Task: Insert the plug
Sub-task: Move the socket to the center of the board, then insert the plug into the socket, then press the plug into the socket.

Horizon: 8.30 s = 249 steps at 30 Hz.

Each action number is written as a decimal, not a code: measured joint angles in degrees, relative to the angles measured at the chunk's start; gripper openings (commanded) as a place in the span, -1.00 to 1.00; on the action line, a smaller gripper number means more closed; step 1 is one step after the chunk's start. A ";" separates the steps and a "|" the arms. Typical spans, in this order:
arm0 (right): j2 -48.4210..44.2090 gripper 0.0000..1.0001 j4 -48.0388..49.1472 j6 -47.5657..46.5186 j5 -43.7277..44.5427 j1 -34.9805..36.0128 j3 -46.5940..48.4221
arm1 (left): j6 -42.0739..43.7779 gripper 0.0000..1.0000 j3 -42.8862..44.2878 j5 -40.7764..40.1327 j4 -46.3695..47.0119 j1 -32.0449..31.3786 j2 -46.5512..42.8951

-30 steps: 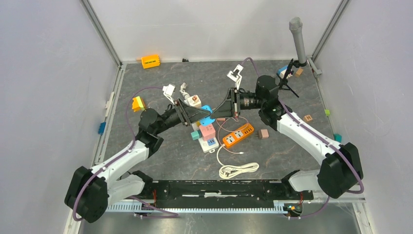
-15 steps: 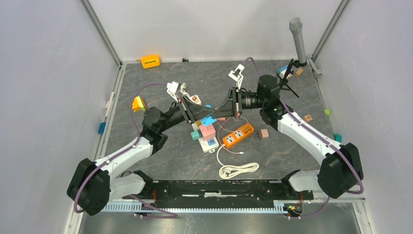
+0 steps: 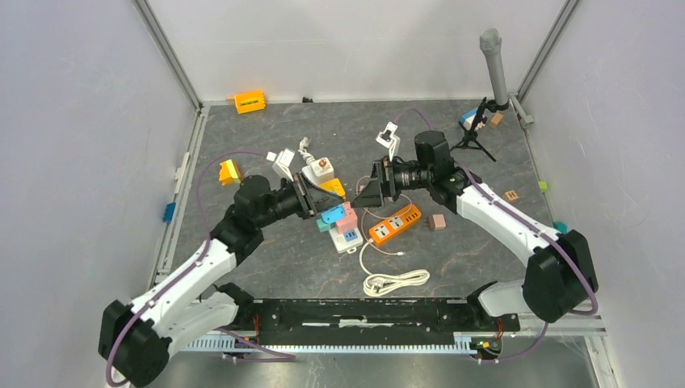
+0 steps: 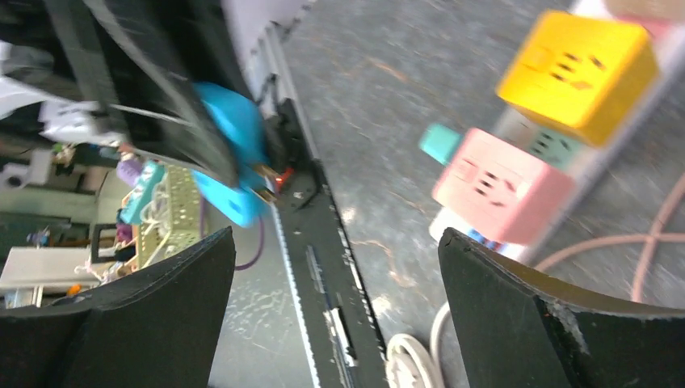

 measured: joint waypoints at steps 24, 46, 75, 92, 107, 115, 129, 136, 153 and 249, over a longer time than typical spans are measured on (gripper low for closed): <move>25.42 0.96 5.07 -1.18 6.60 13.79 5.77 | 24.26 -0.96 25.64 -5.73 -63.54 13.49 9.03; 2.60 0.96 -11.54 -13.00 10.43 -0.22 -14.03 | 36.65 -0.96 43.30 -8.28 -77.31 4.48 34.82; 2.67 0.96 -12.70 -13.88 10.93 -0.22 -14.71 | 36.68 -0.96 47.04 -18.34 -78.88 -0.22 43.10; 3.63 0.96 -13.14 -14.36 11.19 -0.22 -14.69 | 36.65 -0.96 46.80 -22.05 -78.88 -0.98 43.45; 3.63 0.96 -14.01 -15.37 11.63 -0.22 -14.67 | 36.11 -0.96 46.31 -25.73 -77.29 -3.72 44.70; 3.63 0.96 -14.12 -15.39 11.72 -0.22 -14.67 | 33.35 -0.96 41.11 -27.61 -72.24 -4.61 40.33; 3.65 0.96 -14.14 -15.45 11.69 -0.22 -14.67 | 30.80 -0.95 36.35 -31.06 -67.54 -6.32 37.77; 3.85 0.96 -14.16 -15.63 11.67 -0.22 -14.64 | 30.84 -0.96 36.37 -31.36 -67.58 -6.54 38.21; 5.29 0.96 -14.62 -15.87 11.67 -0.22 -14.29 | 30.53 -0.96 41.59 -31.56 -73.05 -6.58 43.19; 6.25 0.96 -14.78 -16.44 10.51 -0.22 -13.79 | 29.49 -0.96 41.59 -34.64 -74.79 -7.89 39.04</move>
